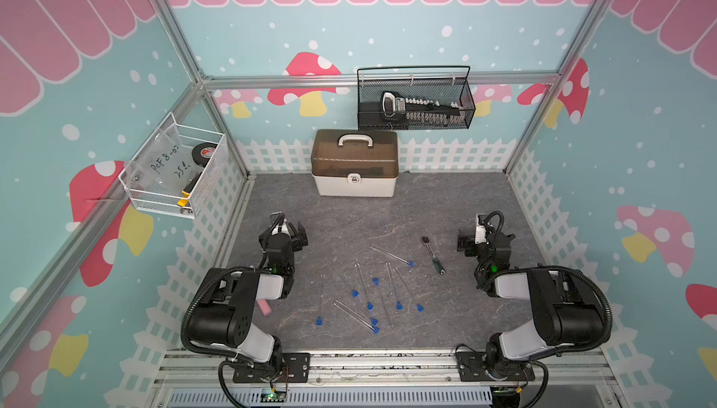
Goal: Remove stoppers from test tubes
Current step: Pick up the test tube at the center of the board.
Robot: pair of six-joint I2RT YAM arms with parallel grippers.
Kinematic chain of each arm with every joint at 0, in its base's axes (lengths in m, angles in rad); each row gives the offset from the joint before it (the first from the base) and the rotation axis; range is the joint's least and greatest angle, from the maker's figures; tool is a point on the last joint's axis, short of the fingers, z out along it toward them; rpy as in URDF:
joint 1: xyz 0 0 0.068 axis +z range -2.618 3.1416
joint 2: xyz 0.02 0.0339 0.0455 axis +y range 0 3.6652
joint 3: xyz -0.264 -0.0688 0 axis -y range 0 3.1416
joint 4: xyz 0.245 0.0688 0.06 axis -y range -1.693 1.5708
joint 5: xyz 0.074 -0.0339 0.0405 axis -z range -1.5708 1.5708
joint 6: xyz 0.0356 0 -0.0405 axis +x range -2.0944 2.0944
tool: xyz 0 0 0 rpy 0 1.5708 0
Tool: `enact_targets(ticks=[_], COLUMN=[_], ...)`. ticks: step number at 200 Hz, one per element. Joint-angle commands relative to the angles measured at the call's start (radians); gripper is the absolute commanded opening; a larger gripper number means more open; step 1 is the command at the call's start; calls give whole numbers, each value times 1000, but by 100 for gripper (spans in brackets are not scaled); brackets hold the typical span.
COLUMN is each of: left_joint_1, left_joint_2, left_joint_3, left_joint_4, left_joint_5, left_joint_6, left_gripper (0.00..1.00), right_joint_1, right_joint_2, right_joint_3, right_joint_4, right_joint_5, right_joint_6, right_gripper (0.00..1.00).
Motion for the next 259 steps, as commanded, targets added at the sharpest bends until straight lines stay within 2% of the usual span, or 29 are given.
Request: enact_targets(ticks=[1,103,111,121,133,140,148,159,164,176,190,206,216,233,250,259], left_joint_1=[14,14,8,-9,-19,-53,-71,-68,-59,-38,-69,-130,-162,-219,-303,-316], left_joint_2=[-6,-5,-7,-30,-76,-130,-198,-279,-308,-343,-372,-411,-414,-385,-385,-388], left_joint_3=[13,13,11,18,28,59,112,218,279,410,510,568,612,693,721,721], left_joint_4=[4,6,13,-14,-64,-164,-306,-525,-698,-940,-1102,-1211,-1314,-1476,-1560,-1584], left_joint_5=[33,32,5,-103,-118,-204,-248,-301,-274,-132,-31,47,90,198,198,254], left_joint_6=[10,11,12,-2,10,19,16,-122,-180,-244,-245,-282,-335,-348,-340,-352], left_gripper=[99,99,99,99,99,99,99,99,99,99,99,99,99,99,99,99], right_joint_1=[2,3,3,4,18,18,18,19,21,30,52,120,195,334,444,479], right_joint_2=[-3,-6,-12,-65,-179,-234,-271,-282,-276,-270,-304,-322,-291,-200,-134,-106], right_joint_3=[-2,-4,0,24,120,205,317,485,550,657,674,705,753,824,850,859], right_joint_4=[26,25,24,-55,-309,-488,-718,-1001,-1100,-1290,-1351,-1459,-1580,-1730,-1756,-1746], right_joint_5=[-2,3,25,28,35,65,114,34,-23,-115,-266,-325,-293,-250,-193,-175], right_joint_6=[-17,-16,-7,-4,-9,61,175,239,248,306,322,306,264,181,149,143], right_gripper=[100,99,100,100,100,100,100,100,100,100,100,100,100,96,94,93])
